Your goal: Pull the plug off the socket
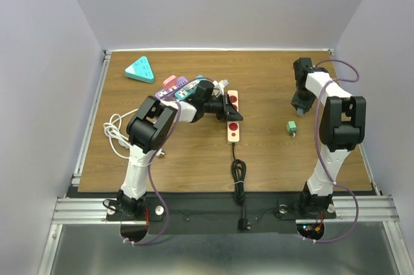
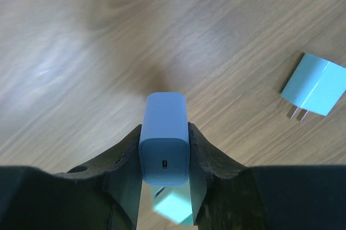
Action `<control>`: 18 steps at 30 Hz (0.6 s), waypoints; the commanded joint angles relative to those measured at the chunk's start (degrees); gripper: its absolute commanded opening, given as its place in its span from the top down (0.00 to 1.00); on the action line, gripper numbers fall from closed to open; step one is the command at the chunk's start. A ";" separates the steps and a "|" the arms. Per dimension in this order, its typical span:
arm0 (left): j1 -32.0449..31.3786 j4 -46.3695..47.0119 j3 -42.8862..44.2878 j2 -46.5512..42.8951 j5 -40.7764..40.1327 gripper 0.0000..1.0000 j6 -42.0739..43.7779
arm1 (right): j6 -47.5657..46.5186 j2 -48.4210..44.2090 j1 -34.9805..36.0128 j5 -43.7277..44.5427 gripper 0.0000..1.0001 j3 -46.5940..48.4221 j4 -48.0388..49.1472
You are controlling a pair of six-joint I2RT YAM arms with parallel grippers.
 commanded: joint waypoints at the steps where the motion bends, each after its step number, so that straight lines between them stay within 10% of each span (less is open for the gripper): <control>1: -0.32 -2.85 3.51 -7.76 -0.62 1.00 1.37 | 0.16 0.57 -3.48 4.52 0.93 -1.45 0.28; 8: -0.23 -16.20 8.42 -13.30 -7.82 0.90 7.87 | 0.69 -2.23 -5.41 3.75 0.24 -2.52 -0.69; 13: -0.58 -36.14 14.83 -13.39 -22.89 0.55 14.46 | -1.24 -5.04 -5.41 -2.82 0.07 -0.32 -0.69; 18: -2.52 -50.23 25.73 -8.74 -37.51 0.42 20.71 | -3.97 -8.04 -5.06 -10.67 0.00 1.88 -0.69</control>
